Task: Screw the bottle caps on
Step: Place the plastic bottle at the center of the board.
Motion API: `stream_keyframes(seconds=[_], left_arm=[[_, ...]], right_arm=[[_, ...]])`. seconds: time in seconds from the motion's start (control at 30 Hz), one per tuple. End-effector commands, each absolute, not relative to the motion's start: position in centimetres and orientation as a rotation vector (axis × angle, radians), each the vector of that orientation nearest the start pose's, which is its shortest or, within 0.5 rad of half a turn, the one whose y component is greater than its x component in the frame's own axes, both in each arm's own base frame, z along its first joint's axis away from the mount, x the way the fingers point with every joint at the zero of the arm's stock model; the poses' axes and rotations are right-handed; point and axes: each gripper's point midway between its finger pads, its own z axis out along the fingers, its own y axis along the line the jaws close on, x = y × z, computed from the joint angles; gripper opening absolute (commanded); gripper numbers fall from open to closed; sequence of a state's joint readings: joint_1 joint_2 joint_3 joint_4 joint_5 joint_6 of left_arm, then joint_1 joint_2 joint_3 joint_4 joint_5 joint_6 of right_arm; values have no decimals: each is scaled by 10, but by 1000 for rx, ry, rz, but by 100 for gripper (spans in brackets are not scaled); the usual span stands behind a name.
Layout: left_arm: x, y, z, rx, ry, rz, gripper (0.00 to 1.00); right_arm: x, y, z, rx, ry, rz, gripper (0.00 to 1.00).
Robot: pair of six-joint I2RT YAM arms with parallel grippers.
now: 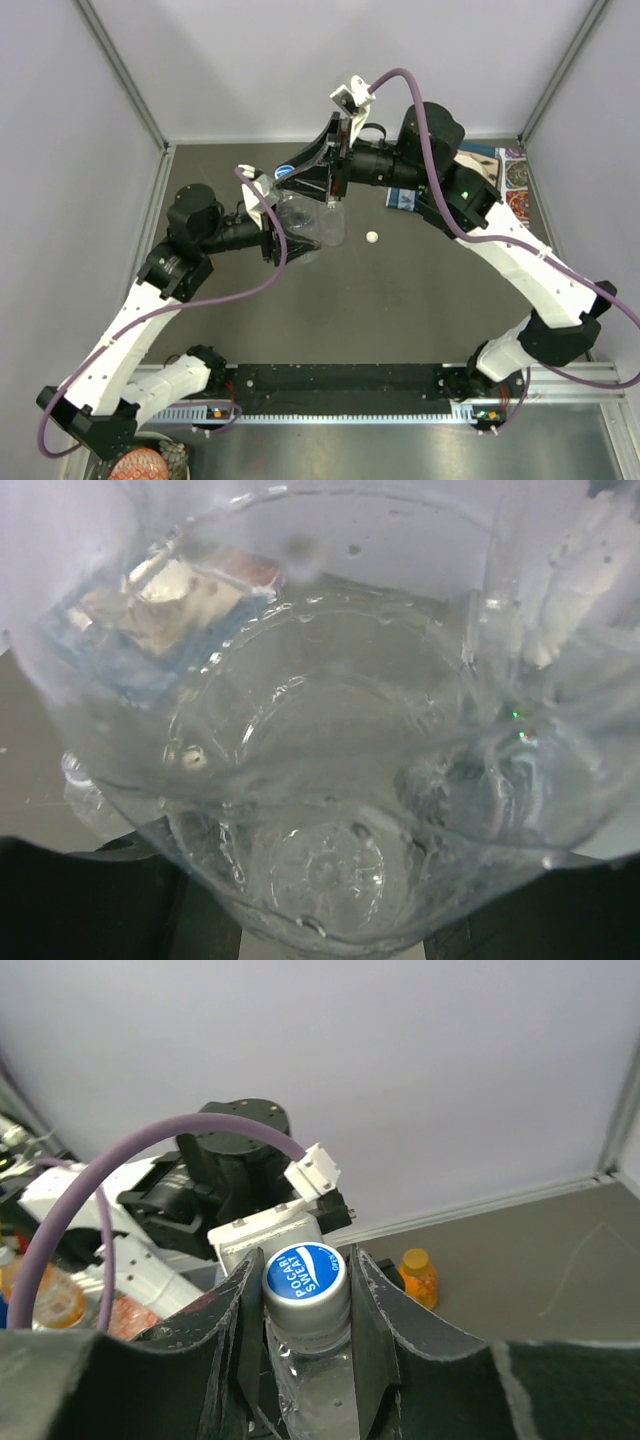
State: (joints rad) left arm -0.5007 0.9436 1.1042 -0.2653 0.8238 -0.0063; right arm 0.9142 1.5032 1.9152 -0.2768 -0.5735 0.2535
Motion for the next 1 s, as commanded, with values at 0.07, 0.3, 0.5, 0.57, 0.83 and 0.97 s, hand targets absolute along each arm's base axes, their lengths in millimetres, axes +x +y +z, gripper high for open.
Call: stream_keyframes(seconds=[0.07, 0.3, 0.5, 0.57, 0.83, 0.97], left_arm=[[238, -225, 365, 826, 1517, -765, 0], [233, -223, 365, 825, 1510, -771, 0], [224, -225, 362, 842, 1501, -809, 19], [221, -225, 364, 847, 1492, -817, 19], [200, -232, 368, 933, 1430, -904, 36], [193, -228, 371, 956, 1414, -888, 98]], right_arm=[[178, 397, 510, -839, 1363, 1217, 1], [179, 407, 507, -862, 1361, 1205, 35], [180, 409, 508, -868, 1360, 1199, 44], [181, 410, 507, -866, 1366, 1202, 32], [184, 414, 505, -861, 1380, 1201, 6], [189, 419, 499, -864, 1392, 1187, 1]])
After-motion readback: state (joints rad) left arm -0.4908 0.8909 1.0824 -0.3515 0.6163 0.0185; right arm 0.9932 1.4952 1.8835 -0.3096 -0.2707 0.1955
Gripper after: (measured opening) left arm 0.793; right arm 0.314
